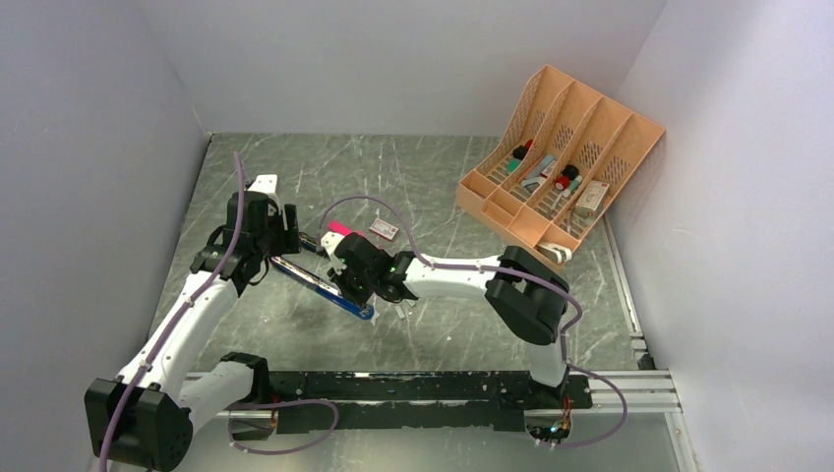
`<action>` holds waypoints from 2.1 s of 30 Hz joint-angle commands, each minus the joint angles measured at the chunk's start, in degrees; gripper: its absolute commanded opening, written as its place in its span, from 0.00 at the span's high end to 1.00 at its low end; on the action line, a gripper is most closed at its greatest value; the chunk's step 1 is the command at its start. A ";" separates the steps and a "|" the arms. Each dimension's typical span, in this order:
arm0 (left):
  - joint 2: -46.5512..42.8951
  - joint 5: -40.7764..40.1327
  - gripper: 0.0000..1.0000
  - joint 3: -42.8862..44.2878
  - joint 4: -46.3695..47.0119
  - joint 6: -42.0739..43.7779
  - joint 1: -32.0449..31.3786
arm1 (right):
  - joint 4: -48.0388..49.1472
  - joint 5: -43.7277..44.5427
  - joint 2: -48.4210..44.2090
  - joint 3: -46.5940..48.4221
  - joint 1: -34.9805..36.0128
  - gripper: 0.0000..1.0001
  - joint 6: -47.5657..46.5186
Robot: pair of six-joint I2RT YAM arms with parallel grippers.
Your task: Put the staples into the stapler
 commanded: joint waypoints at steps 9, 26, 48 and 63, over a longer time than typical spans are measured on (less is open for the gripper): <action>-0.90 0.78 0.26 0.04 1.13 0.66 -0.49 | -3.01 2.92 1.14 1.75 0.13 1.00 1.06; -0.98 0.77 0.26 0.08 1.05 0.66 -0.49 | -1.89 5.11 0.38 0.98 0.15 1.00 2.34; -0.98 0.77 0.26 0.09 1.13 0.66 -0.49 | 2.91 1.19 -2.09 -0.70 0.89 1.00 0.04; -0.98 0.76 0.26 0.03 1.10 0.66 -0.58 | 1.42 2.31 -1.12 -0.09 0.94 1.00 0.45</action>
